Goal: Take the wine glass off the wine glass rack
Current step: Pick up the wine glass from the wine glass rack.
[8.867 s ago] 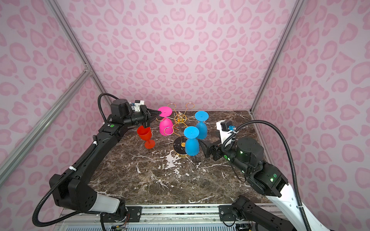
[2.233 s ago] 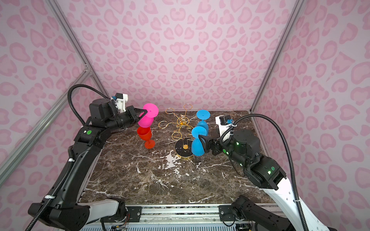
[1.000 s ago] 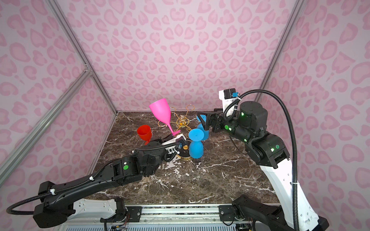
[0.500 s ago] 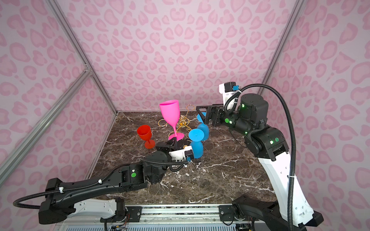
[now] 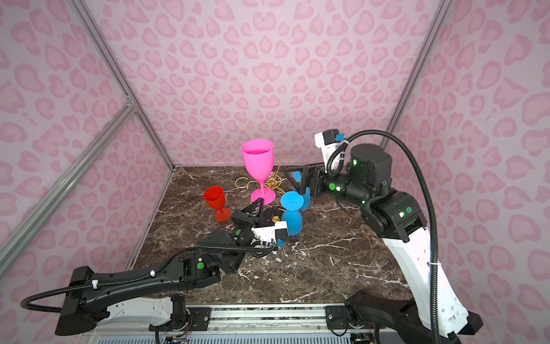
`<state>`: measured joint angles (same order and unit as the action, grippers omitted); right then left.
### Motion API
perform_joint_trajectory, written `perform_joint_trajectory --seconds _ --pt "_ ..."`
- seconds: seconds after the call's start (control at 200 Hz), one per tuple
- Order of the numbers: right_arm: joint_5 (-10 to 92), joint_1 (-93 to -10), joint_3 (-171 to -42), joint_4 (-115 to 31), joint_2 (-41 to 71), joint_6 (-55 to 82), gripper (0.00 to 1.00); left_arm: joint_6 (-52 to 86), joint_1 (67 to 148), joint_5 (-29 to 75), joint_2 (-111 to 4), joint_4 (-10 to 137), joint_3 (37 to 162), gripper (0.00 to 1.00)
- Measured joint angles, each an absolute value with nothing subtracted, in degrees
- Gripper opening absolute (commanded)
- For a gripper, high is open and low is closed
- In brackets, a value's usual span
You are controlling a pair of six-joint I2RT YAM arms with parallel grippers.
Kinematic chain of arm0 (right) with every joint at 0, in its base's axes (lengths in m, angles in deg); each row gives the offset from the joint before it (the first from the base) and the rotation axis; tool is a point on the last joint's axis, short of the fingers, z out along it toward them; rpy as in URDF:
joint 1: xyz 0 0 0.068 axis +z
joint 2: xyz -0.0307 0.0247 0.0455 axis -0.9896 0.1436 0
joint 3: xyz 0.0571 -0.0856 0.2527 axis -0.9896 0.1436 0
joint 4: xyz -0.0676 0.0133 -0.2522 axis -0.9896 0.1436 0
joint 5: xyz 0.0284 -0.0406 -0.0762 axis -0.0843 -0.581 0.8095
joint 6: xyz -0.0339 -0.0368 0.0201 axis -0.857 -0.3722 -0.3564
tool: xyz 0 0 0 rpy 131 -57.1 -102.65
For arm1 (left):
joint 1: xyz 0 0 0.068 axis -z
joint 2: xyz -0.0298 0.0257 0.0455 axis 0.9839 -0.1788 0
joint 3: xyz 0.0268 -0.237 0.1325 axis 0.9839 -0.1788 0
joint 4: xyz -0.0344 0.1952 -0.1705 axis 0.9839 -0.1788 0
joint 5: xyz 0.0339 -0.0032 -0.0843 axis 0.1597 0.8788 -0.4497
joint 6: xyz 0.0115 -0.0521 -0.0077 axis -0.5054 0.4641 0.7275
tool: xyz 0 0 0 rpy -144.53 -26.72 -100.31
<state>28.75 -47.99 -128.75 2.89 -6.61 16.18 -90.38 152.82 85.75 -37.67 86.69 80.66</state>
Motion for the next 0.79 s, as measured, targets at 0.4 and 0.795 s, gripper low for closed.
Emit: perform_joint_trajectory --seconds 0.4,0.795 --pt "37.6 -37.9 -107.2 -13.5 -11.5 6.1 0.69 -92.4 155.6 83.2 -36.8 87.3 81.8 0.03" --pt "39.7 -37.5 -103.9 -25.9 -11.2 7.1 0.53 -92.3 157.3 82.4 -37.1 87.1 82.3 0.03"
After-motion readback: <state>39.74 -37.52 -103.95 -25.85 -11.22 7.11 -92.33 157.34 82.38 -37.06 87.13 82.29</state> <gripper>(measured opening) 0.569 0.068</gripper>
